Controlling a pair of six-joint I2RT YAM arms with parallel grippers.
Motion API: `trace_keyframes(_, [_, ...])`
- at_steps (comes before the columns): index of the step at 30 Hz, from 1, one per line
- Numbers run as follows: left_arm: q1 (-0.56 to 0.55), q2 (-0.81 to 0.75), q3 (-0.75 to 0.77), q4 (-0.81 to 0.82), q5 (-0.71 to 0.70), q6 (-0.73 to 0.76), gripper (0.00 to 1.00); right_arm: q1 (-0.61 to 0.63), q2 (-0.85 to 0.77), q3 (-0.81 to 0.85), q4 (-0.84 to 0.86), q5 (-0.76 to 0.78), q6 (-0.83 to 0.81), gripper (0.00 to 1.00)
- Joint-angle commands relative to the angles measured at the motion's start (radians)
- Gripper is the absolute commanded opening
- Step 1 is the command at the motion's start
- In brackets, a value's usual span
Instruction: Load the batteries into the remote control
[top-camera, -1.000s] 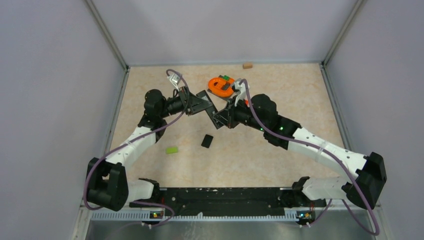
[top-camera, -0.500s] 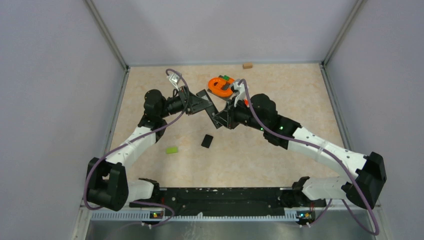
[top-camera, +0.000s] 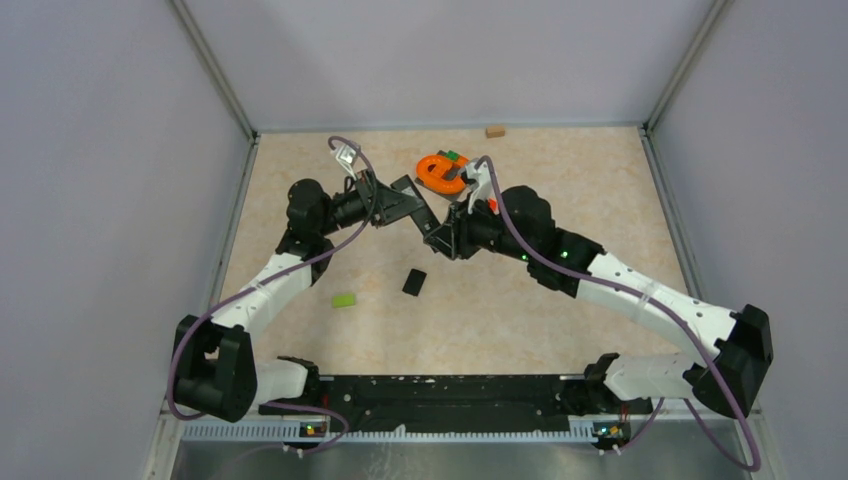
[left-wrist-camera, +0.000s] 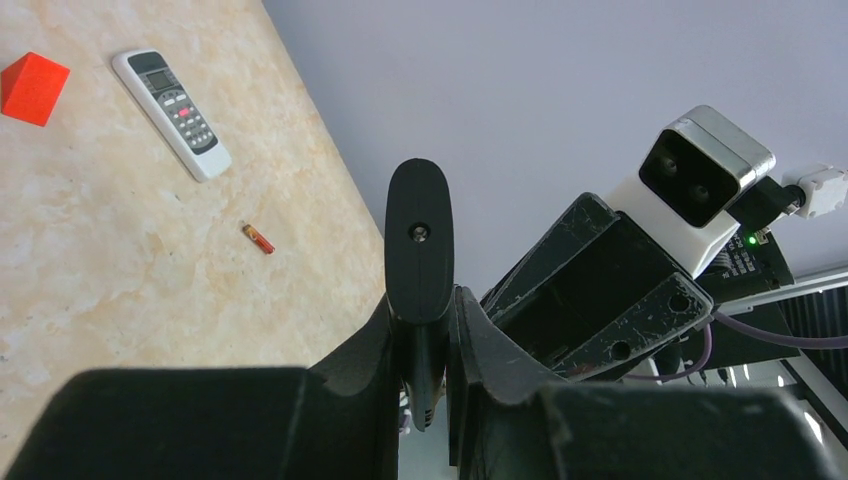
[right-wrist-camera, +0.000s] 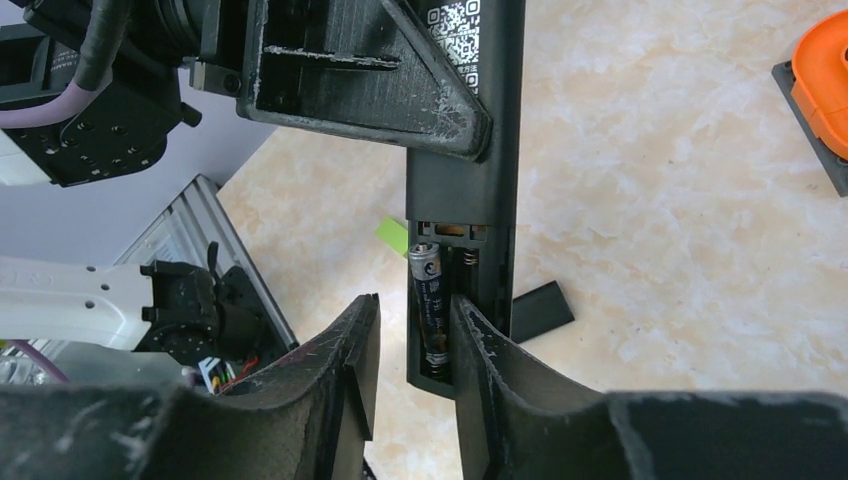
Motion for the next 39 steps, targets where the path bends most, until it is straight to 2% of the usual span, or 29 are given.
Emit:
trace_keyframes(1, [-0.002,-0.008,0.015,0.097,0.012,-0.013,0.0,0.007,-0.02,0.052,-0.031,0.029,0.016,0.36])
trace_keyframes(13, [0.002,-0.013,0.017,0.089,-0.001,0.03,0.0,-0.017,-0.109,0.065,-0.046,0.112,0.097,0.7])
trace_keyframes(17, [0.004,-0.027,0.016,0.092,-0.016,0.05,0.0,-0.068,-0.135,0.039,-0.061,0.153,0.232,0.79])
trace_keyframes(19, [0.004,-0.034,0.016,0.096,-0.027,0.057,0.0,-0.129,-0.146,0.001,-0.069,0.146,0.387,0.84])
trace_keyframes(22, [0.004,-0.039,0.013,0.102,-0.042,0.061,0.0,-0.185,-0.165,-0.116,0.071,0.018,0.566,0.85])
trace_keyframes(27, [0.003,-0.038,0.013,0.111,-0.066,0.056,0.0,-0.188,-0.143,-0.227,0.345,-0.092,0.766,0.87])
trace_keyframes(30, [0.002,-0.026,0.017,0.12,-0.073,0.046,0.0,-0.187,-0.118,-0.26,0.469,-0.137,0.817,0.88])
trace_keyframes(39, [0.002,-0.018,0.039,0.119,-0.033,0.063,0.0,-0.188,-0.005,-0.247,0.587,-0.207,0.878,0.89])
